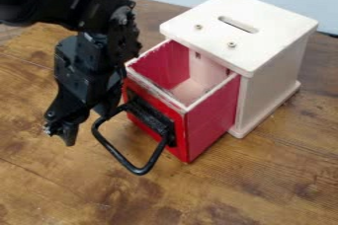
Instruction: Open the drawer
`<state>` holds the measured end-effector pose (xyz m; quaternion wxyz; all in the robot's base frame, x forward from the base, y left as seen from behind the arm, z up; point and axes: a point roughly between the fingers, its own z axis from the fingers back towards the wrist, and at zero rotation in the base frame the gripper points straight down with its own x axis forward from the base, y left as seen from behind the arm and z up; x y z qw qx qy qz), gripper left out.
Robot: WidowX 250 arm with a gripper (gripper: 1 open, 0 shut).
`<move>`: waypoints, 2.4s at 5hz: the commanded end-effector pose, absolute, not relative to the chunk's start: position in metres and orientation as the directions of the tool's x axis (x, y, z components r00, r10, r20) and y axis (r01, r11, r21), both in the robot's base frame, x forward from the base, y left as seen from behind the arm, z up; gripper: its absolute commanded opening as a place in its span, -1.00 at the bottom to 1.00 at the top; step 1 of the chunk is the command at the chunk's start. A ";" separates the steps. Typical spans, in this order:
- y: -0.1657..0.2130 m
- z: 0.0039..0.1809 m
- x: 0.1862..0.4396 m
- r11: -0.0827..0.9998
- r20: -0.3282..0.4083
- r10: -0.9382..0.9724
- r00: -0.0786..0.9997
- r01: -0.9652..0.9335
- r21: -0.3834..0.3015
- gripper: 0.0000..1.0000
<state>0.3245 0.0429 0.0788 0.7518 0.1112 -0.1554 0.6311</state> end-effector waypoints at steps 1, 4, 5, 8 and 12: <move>0.042 0.095 0.339 0.226 0.397 0.901 0.175 -0.970 -0.087 1.00; 0.040 0.094 0.346 0.253 0.406 0.893 0.194 -0.963 -0.097 1.00; 0.039 0.094 0.348 0.257 0.409 0.891 0.196 -0.961 -0.099 1.00; 0.041 0.102 0.350 0.266 0.405 0.891 0.204 -0.959 -0.103 1.00; 0.058 0.144 0.349 0.279 0.322 0.918 0.233 -0.954 -0.105 1.00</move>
